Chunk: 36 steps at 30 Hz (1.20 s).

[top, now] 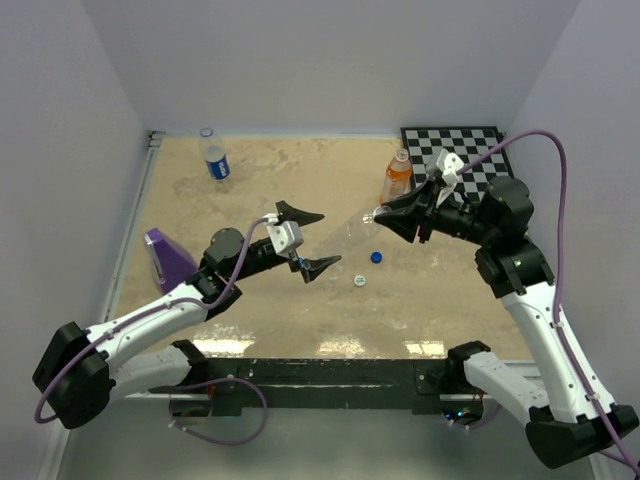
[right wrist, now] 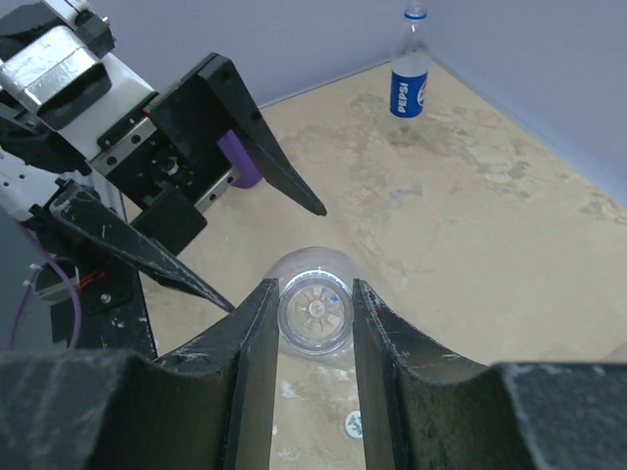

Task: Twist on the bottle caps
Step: Pick up the plastic bottle at the center of the board.

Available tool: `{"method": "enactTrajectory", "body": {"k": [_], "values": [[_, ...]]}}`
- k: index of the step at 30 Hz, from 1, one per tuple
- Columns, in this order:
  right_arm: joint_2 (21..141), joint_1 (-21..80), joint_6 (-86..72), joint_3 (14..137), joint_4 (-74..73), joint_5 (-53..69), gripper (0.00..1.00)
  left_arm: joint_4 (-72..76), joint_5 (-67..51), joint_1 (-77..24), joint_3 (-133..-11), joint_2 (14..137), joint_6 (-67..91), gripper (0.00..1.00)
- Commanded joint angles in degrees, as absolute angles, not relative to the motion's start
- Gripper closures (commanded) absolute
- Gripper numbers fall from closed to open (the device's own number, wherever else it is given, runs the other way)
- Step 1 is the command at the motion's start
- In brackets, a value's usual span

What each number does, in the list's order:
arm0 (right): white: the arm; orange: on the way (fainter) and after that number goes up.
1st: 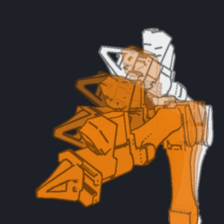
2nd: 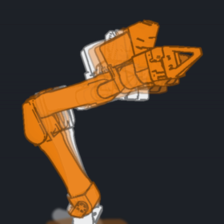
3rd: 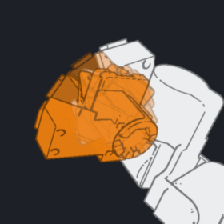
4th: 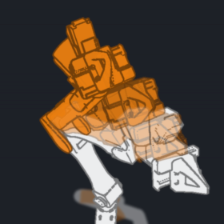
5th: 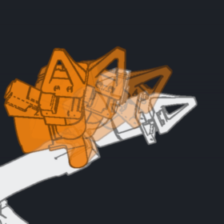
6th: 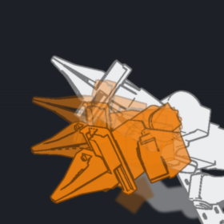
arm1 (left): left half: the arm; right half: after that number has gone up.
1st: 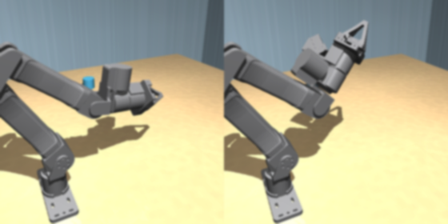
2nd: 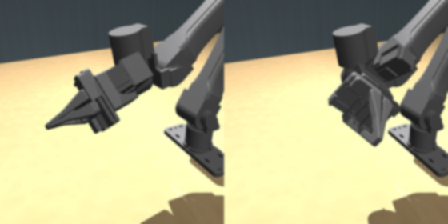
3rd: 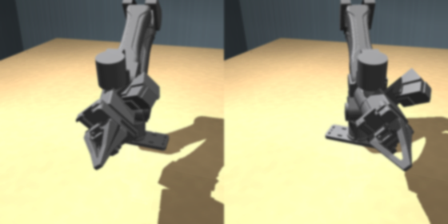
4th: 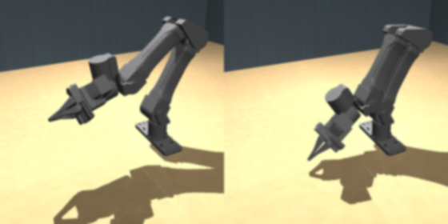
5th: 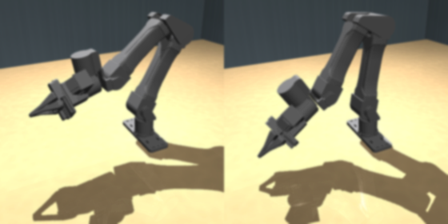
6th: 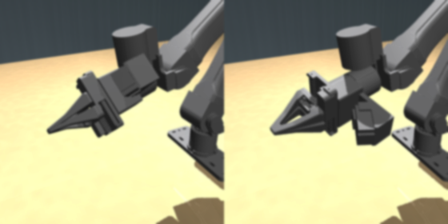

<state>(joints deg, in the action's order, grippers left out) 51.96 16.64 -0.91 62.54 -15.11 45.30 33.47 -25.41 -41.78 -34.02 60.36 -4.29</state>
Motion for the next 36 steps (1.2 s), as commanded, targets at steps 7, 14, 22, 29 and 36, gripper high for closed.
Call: {"method": "enactTrajectory", "body": {"k": [7,14,22,29,36], "values": [[50.45,17.93,-5.71,62.23,-8.79,51.06,1.00,45.79,-26.37,-45.00,-37.79,65.65,-7.73,0.00],[50.36,18.19,-7.82,61.61,-6.42,52.47,1.00,47.46,-27.42,-45.26,-37.71,67.50,-7.12,0.00],[50.45,18.46,-8.96,61.26,-5.28,52.73,1.00,48.17,-29.27,-45.35,-38.32,68.73,-6.33,0.07],[50.54,18.54,-10.37,60.47,-3.61,53.09,1.00,48.43,-29.27,-45.53,-38.32,69.34,-6.50,0.11],[50.19,18.63,-11.33,59.33,-2.73,53.00,1.00,48.87,-30.15,-45.53,-39.02,70.14,-6.15,0.19]]}}
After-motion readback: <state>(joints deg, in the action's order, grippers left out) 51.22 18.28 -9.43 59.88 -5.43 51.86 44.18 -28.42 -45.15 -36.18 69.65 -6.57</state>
